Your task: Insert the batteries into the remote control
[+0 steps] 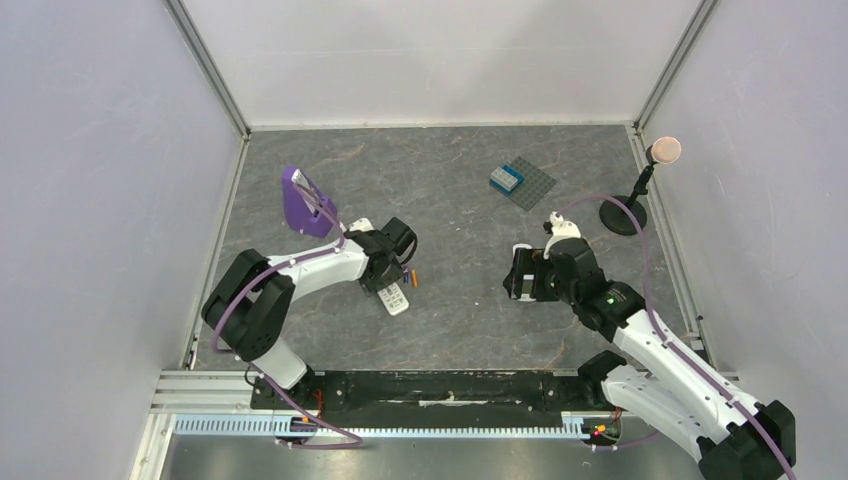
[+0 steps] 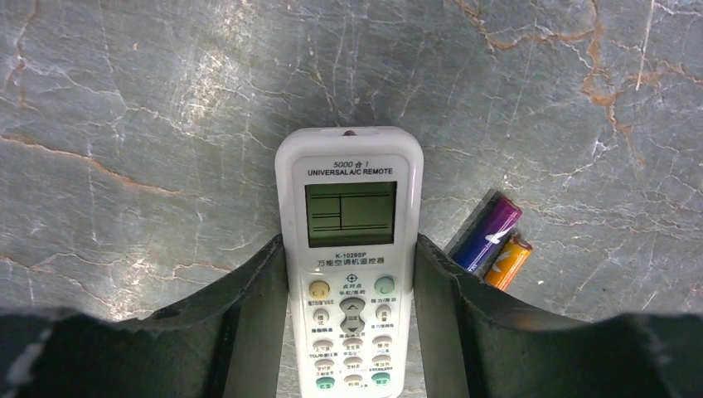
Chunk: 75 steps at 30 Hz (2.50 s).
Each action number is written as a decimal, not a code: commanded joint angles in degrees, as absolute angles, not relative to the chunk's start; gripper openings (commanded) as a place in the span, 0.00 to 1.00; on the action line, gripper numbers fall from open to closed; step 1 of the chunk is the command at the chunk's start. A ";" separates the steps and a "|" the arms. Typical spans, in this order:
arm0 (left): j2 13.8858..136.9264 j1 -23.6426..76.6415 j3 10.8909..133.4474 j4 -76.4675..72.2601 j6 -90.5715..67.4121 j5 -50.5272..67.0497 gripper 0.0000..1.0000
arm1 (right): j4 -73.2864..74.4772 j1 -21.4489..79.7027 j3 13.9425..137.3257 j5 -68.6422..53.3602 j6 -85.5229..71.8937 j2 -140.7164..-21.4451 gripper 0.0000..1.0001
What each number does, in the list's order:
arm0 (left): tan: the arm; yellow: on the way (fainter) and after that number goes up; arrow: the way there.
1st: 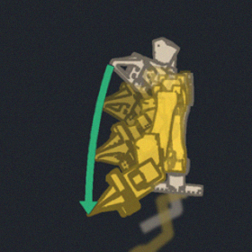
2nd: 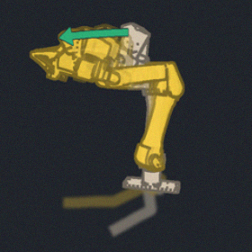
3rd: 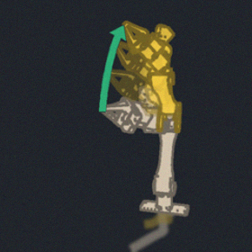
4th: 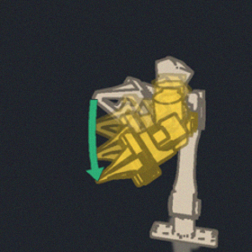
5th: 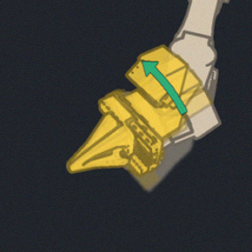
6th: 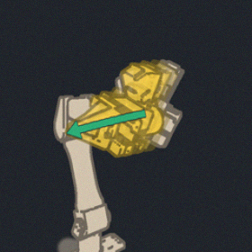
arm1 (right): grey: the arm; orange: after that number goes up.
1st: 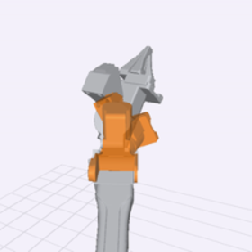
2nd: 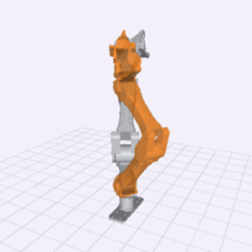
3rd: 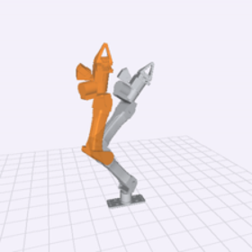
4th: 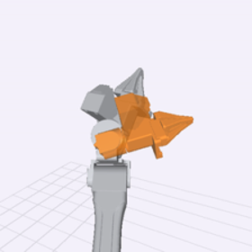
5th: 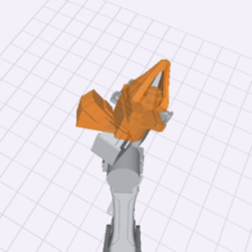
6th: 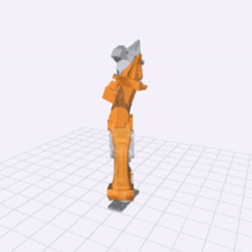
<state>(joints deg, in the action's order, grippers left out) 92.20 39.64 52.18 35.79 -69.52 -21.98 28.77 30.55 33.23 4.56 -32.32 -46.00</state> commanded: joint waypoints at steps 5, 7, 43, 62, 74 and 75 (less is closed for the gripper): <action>78.63 39.78 52.82 29.10 -54.78 -17.11 0.02 | 17.30 30.71 31.50 -12.44 -31.52 -44.05 0.98; 73.77 39.73 52.67 24.72 -49.41 -11.77 0.02 | 10.59 30.82 30.41 -18.33 -34.98 -43.39 0.98; 61.56 39.67 57.13 -21.42 -55.74 32.35 0.07 | -34.51 42.98 39.77 -25.29 -58.40 -53.82 0.49; 58.98 39.73 59.24 8.63 -37.58 14.68 0.70 | 1.64 48.78 51.40 -11.42 -15.44 -60.10 0.28; 66.24 39.73 63.06 21.29 -37.48 13.62 0.61 | 5.77 55.27 53.06 3.81 -3.86 -64.29 0.25; 66.29 39.73 63.47 23.14 -37.25 13.01 0.60 | 5.72 55.29 53.12 4.30 -3.47 -64.49 0.25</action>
<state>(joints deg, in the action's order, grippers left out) 65.25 39.72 59.53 16.29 -39.79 13.96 7.84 54.54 50.30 -2.31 -8.62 -64.27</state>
